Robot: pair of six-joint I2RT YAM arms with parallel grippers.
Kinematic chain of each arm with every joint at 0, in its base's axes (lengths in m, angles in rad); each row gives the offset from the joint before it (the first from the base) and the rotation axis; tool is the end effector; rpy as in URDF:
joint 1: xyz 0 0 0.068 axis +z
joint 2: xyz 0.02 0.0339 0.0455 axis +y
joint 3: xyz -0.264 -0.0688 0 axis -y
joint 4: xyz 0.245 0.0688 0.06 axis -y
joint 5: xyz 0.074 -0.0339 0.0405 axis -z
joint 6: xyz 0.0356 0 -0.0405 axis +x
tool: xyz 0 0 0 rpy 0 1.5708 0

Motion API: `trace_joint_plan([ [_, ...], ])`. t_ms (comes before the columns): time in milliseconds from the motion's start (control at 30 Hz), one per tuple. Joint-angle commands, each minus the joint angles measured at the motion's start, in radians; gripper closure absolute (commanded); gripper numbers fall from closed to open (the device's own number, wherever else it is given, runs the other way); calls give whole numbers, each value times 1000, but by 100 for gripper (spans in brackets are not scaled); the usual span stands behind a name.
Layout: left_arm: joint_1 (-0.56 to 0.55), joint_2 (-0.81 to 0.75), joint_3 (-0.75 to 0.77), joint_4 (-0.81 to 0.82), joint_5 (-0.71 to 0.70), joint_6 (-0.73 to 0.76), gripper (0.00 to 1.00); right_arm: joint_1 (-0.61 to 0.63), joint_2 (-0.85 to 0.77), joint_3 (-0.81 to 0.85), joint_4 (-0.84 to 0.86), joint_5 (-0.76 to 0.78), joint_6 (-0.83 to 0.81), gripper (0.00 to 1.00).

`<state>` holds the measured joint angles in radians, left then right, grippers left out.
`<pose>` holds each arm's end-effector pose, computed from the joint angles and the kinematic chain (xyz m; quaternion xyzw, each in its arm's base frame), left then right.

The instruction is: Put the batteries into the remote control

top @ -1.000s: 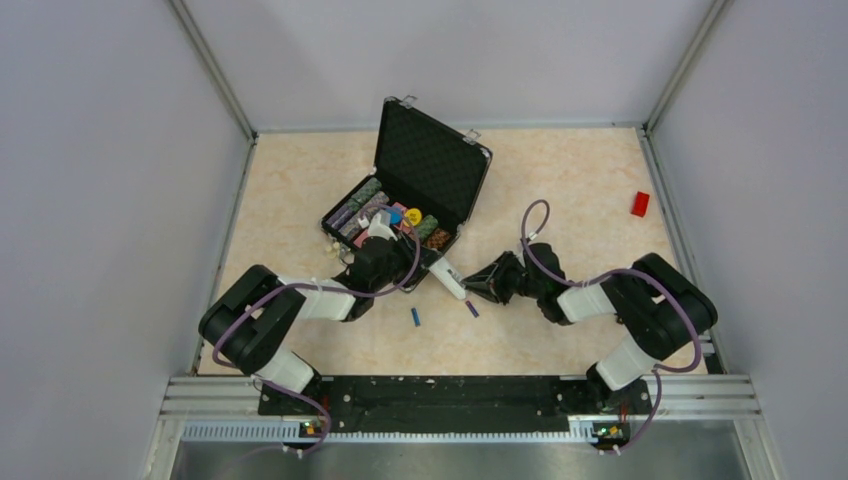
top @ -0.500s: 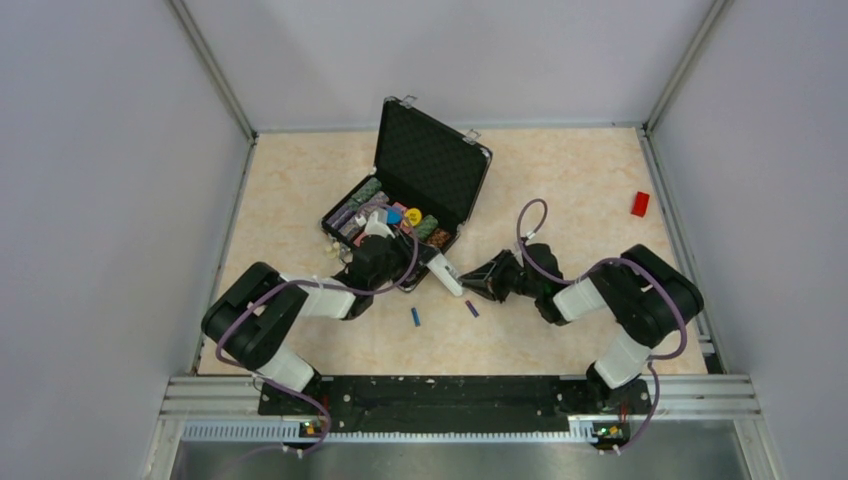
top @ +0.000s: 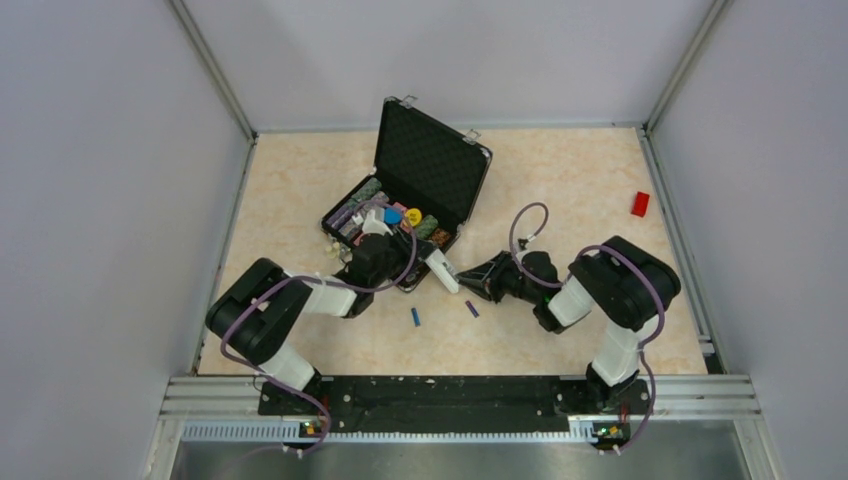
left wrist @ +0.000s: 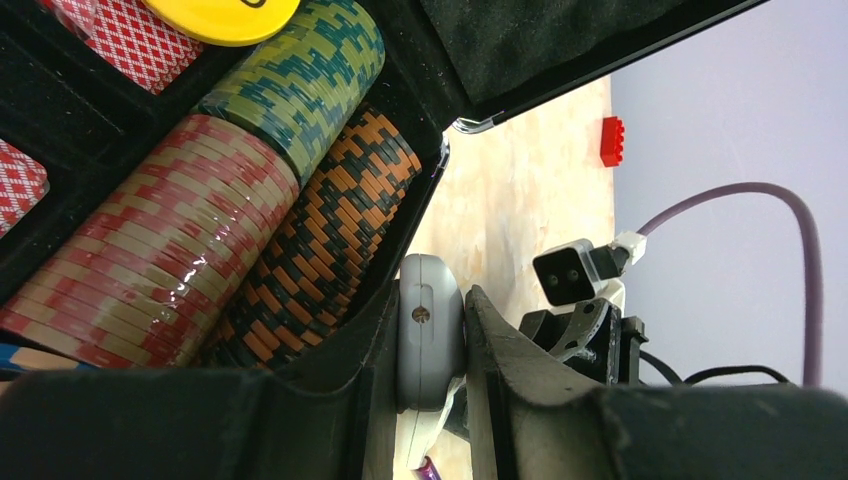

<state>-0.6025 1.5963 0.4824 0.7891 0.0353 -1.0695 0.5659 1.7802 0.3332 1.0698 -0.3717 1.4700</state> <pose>0.2403 -0.1668 0.1490 -0.1779 0.7924 -0.4425 0.3805 0.2162 0.1526 0.0965 0.2617 0.7766 0.5503 0.1600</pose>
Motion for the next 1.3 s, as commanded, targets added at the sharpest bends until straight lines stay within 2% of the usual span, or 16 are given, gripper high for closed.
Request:
trace_joint_plan([
  [0, -37, 46, -38, -59, 93, -1, 100, 50, 54, -12, 227, 83, 51, 75],
  [433, -37, 9, -63, -95, 29, 1, 100, 59, -2, 7, 373, 108, 76, 75],
  [700, -36, -15, -71, -132, -1, 10, 100, 56, -81, -3, 381, 126, 78, 74],
  [867, -36, -27, -76, -142, -13, 9, 100, 44, -145, -15, 276, 132, 63, 74],
  [1033, -36, -53, -82, -163, -25, 18, 100, 19, -298, -42, 16, 163, -9, 71],
  [1100, -36, -65, -78, -181, -59, 27, 100, -4, -383, -7, -231, 164, -80, 70],
  [1267, -35, -102, -51, -198, -46, 85, 100, -26, -557, 176, -861, 236, -413, 66],
])
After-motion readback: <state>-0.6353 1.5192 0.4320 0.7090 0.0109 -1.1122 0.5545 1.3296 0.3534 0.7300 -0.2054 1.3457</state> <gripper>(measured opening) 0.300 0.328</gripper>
